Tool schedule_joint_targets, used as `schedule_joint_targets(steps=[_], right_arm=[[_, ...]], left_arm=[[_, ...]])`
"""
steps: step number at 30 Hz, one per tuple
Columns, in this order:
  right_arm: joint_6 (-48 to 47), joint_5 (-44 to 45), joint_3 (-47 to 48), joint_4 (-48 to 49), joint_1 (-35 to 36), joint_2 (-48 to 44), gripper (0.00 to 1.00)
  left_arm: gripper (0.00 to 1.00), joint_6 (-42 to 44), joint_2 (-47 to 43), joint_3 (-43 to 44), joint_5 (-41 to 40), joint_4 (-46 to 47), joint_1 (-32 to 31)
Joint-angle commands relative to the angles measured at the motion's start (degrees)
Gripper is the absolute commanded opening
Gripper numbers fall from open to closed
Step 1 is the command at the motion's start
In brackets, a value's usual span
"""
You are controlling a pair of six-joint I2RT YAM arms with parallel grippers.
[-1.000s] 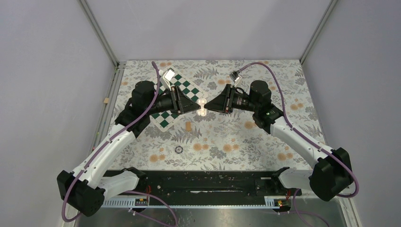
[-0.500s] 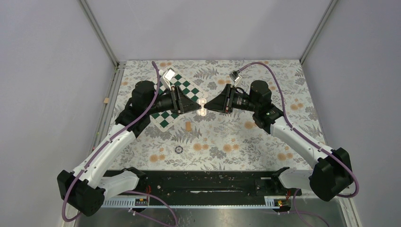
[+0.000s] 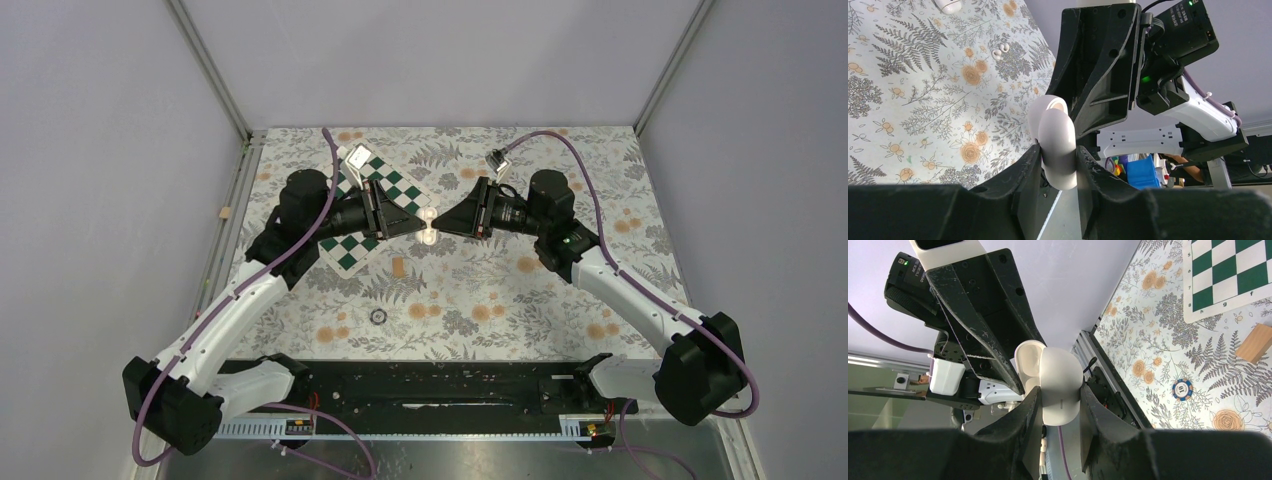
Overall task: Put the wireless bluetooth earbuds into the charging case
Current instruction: Adjust the charging case, then move the earbud to the center of the board.
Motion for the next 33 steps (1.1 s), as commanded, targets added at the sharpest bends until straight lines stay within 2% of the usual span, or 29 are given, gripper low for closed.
schedule_joint_targets(steps=[1,7,9,10,14,17,24,29,33], right_arm=[[0.67,-0.94,1.30,2.63,0.04,-1.21,0.00],[0.82,-0.98,1.61,2.22,0.04,-0.96,0.01],[0.64,-0.69,2.02,1.03,-0.01,-0.65,0.25],[0.64,-0.82,2.15,0.86,0.03,-0.50,0.31],[0.30,-0.74,2.27,-0.06,0.03,-0.42,0.52],[-0.82,0.22,2.72,-2.81,-0.09,-0.95,0.61],[-8.23,3.36,4.07,-14.11,-1.89,-4.81,0.67],[-11.42,4.40,4.54,-17.79,-2.24,-5.94,0.67],[-18.53,11.39,6.43,-29.18,-2.82,-7.77,0.67]], left_arm=[[0.24,0.79,-0.43,0.69,0.12,2.46,-0.02],[0.19,1.23,-0.64,1.06,-0.85,1.24,-0.02],[0.19,2.00,-0.52,1.35,-1.86,-0.22,0.09],[0.19,2.39,-0.30,1.57,-2.37,-1.05,0.09],[0.17,3.31,0.66,1.71,-4.39,-4.10,0.12],[0.15,3.84,1.14,1.86,-5.60,-5.61,0.25],[0.16,5.22,1.32,2.43,-6.22,-7.72,0.59],[0.16,5.46,1.35,2.48,-5.98,-7.94,0.79],[0.17,5.56,1.53,2.55,-5.79,-8.60,0.83]])
